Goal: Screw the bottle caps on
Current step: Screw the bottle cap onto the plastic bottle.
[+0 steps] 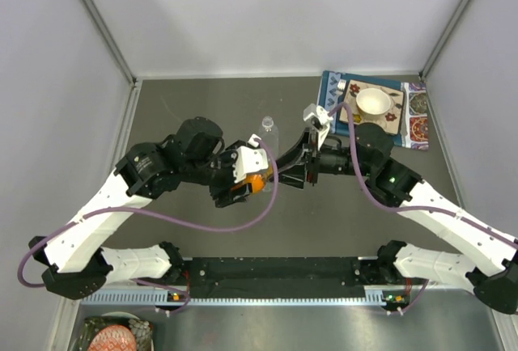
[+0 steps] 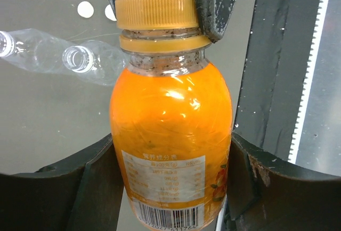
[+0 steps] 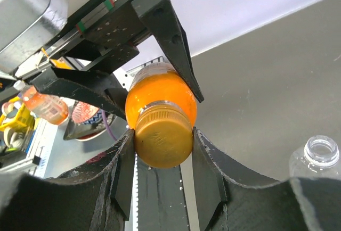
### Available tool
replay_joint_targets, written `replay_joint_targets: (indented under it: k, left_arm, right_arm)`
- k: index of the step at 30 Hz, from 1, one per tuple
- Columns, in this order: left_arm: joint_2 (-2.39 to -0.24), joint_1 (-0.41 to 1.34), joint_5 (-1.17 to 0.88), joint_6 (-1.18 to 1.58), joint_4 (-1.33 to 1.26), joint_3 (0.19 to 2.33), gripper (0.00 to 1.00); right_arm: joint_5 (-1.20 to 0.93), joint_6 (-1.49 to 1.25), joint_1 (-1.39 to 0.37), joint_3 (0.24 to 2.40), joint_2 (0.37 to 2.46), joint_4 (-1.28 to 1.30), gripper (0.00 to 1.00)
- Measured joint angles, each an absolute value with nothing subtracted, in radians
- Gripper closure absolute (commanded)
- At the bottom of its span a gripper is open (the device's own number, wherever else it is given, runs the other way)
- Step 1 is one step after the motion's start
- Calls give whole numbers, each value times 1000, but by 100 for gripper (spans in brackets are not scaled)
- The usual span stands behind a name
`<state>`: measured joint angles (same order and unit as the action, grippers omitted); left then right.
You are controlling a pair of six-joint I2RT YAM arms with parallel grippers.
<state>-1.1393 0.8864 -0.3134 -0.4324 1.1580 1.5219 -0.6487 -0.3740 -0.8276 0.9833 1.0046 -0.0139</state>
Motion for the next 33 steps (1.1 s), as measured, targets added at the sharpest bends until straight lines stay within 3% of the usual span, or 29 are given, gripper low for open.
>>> replay_joint_targets:
  k: [33]
  left_arm:
    - [-1116,892,-122,-447,1094,1462,78]
  right_arm:
    - [-450,-657,-850,1090,1107,122,94]
